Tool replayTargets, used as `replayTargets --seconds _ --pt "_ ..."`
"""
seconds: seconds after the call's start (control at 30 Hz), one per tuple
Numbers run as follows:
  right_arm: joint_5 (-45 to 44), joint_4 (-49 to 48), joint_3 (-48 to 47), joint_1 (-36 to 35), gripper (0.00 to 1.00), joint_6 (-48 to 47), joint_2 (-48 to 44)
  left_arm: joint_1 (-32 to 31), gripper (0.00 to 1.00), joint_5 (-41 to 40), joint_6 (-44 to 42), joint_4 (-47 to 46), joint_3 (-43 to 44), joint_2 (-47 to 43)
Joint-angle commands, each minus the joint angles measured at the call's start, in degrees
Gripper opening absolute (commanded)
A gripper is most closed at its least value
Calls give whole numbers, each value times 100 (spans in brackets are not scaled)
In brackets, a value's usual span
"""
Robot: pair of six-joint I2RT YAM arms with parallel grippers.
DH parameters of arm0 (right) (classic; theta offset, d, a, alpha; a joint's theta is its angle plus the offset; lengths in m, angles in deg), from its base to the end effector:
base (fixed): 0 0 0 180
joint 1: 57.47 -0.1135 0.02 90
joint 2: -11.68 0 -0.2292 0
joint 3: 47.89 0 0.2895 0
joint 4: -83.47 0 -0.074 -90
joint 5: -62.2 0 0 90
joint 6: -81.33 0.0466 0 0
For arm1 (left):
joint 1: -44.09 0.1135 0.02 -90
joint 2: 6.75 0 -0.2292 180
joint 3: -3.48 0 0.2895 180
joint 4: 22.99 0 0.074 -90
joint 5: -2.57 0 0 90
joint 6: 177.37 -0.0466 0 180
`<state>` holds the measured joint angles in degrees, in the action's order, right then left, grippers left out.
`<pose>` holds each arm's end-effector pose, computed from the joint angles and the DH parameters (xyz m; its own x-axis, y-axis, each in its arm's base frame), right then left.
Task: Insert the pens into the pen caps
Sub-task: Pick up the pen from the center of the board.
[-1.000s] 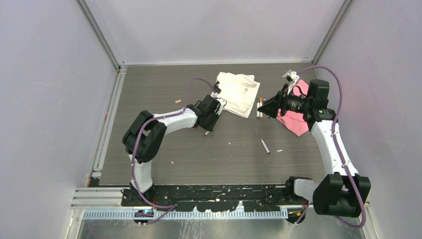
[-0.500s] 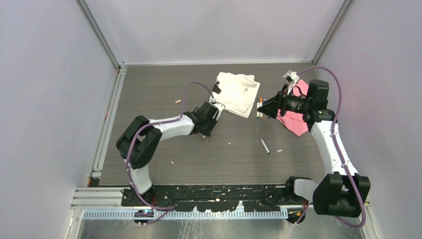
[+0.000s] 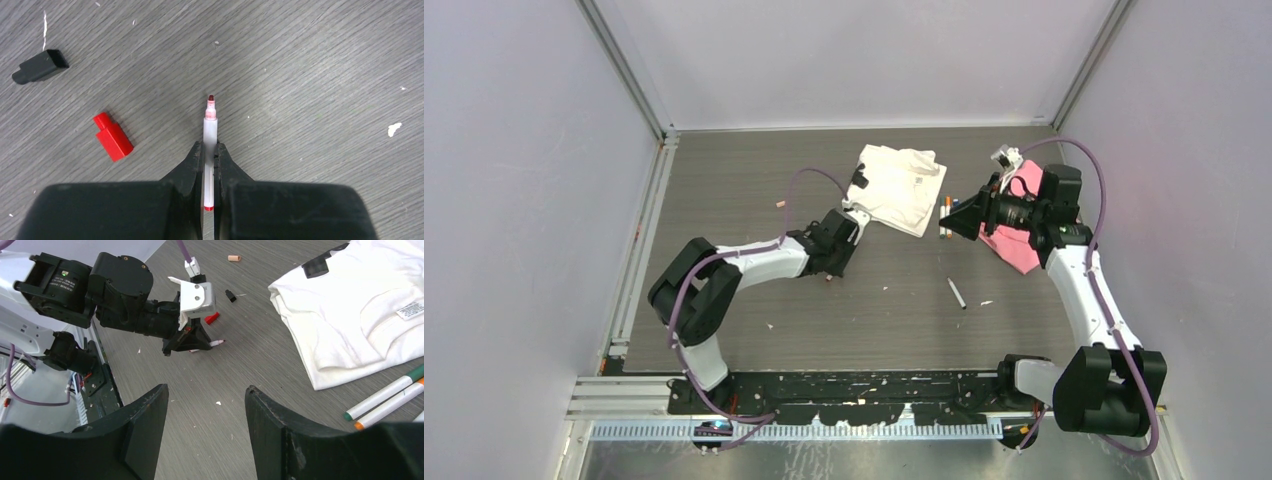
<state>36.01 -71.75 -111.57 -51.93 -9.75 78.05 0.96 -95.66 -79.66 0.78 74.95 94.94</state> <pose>0.3038 0.0125 0.2663 -0.4449 0.0348 -0.8949 -0.7584 0.5169 0.3971 0.2872 -0.2599 0.0951 -0.6675 0.4434 -0.5981 0.5304 0.8470 0.0359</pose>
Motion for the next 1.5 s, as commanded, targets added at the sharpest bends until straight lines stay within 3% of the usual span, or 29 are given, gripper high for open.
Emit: replayTargets --seconds 0.0,0.23,0.47,0.63,0.83,1.27,1.47 --pt "189 -567 75 -139 63 282 -46 -11 1 -170 112 -454 -263 -548" --pt "210 -948 256 -514 63 512 64 -11 1 425 643 -2292 -1606 -1997" --pt "146 -1351 467 -1125 63 711 190 -11 1 1188 1747 -4578 -2766 -3129" --pt "-117 -2713 939 -1668 63 1391 345 -26 1 1304 2986 -6141 -3081 -3134" --pt "-538 -2881 1010 -2162 62 1562 534 -192 1 883 3762 -7907 -3237 -2513" --pt "-1046 -3583 1155 -2635 58 2286 812 -577 1 165 4133 -8939 -2974 -1592" --pt "-1190 -3760 1109 -2744 42 2652 901 -682 1 81 4143 -9071 -2927 -1449"
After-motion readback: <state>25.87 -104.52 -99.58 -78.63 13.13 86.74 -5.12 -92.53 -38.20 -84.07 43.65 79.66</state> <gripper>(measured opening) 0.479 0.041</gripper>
